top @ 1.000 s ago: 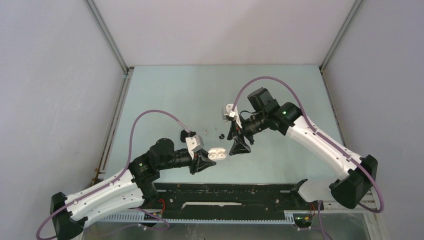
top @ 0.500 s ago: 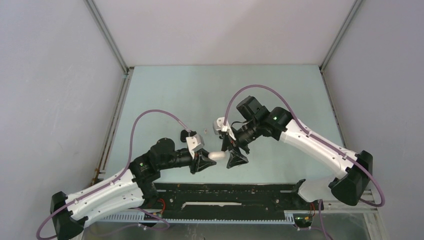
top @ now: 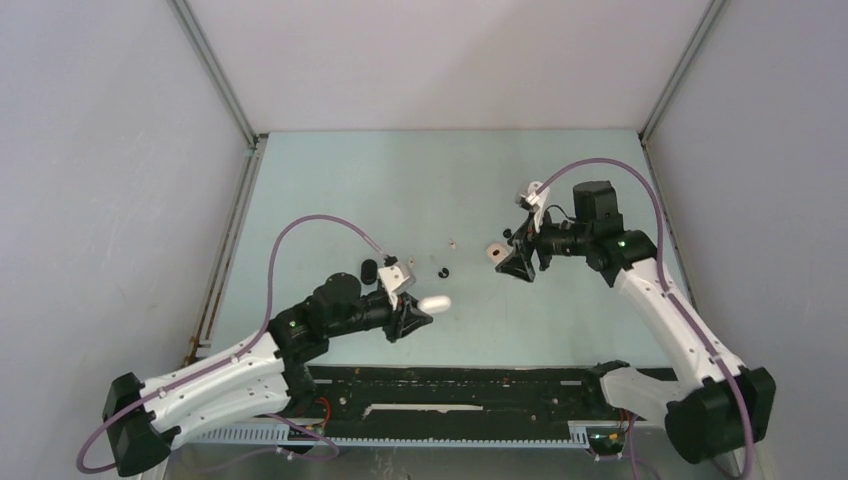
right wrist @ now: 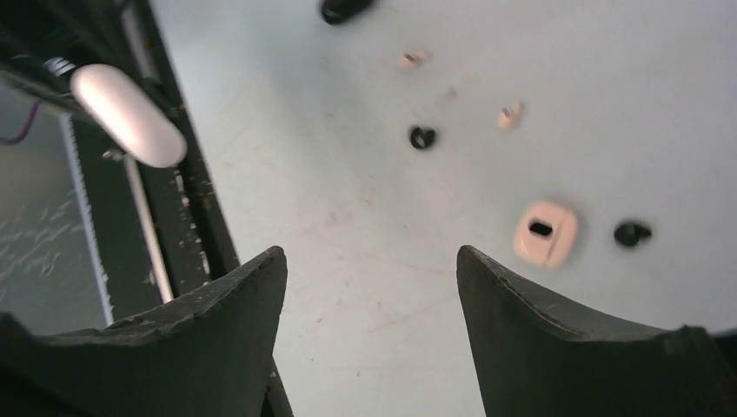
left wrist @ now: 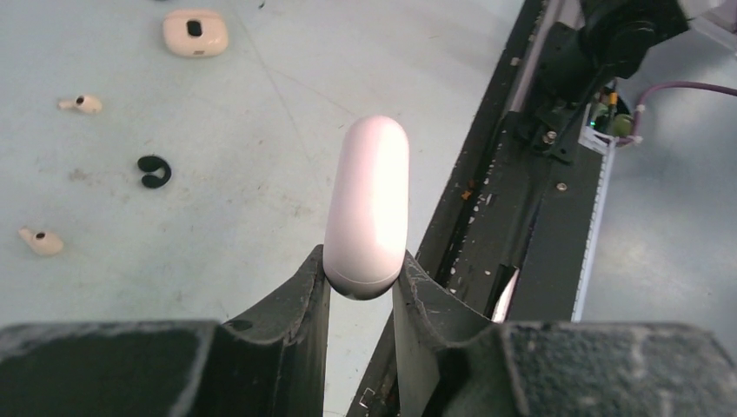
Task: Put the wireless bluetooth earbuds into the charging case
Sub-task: Place the charging case at the center of the board.
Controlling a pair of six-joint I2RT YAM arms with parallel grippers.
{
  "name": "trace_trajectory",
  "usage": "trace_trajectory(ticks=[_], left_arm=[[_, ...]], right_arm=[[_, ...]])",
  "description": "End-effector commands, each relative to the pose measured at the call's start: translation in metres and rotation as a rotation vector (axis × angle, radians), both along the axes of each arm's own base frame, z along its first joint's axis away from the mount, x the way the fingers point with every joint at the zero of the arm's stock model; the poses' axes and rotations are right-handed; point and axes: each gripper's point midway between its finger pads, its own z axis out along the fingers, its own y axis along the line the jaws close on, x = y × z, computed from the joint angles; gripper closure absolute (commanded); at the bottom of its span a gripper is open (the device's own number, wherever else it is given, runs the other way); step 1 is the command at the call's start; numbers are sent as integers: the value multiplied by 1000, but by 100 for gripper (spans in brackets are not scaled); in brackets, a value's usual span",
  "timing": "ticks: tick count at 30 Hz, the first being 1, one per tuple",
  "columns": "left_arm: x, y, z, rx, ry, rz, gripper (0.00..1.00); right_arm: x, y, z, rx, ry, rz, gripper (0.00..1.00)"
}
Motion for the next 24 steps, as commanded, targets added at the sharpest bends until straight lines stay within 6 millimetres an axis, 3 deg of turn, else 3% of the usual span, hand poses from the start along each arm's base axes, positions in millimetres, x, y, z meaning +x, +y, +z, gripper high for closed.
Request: trace_trajectory(ticks=[1,4,7,8,9,11,12,13,16,24], left_arm=[[27,-13,27,-102,48,145,100],[45,-35,26,-191,148,218,100],[67,-69,6,-211,277,268,99],[71,-81,8,-231,308,264,98],[76,-98,-6,-202,359,249,96],[81,-132,-14,-181,424,197,94],[85,-151,-6,-197,444,166,94],[85,-163,-20,-173,481,153,93],[91,-206,-19,-190,547,101,93],[98,-264,-58,-97,767,123,87]], right_arm=[[47,-24,4,54,-25,-212,25],[65,-52,10,86,-45,-375,24],[74,-74,13,91,-78,-485,24],[77,-80,13,89,-88,-519,24],[79,-85,14,83,-99,-546,24],[84,-95,15,63,-126,-598,24],[85,-99,16,53,-143,-617,24],[86,-102,16,45,-159,-632,24],[88,-111,19,33,-191,-669,24],[90,-127,27,30,-235,-744,24]])
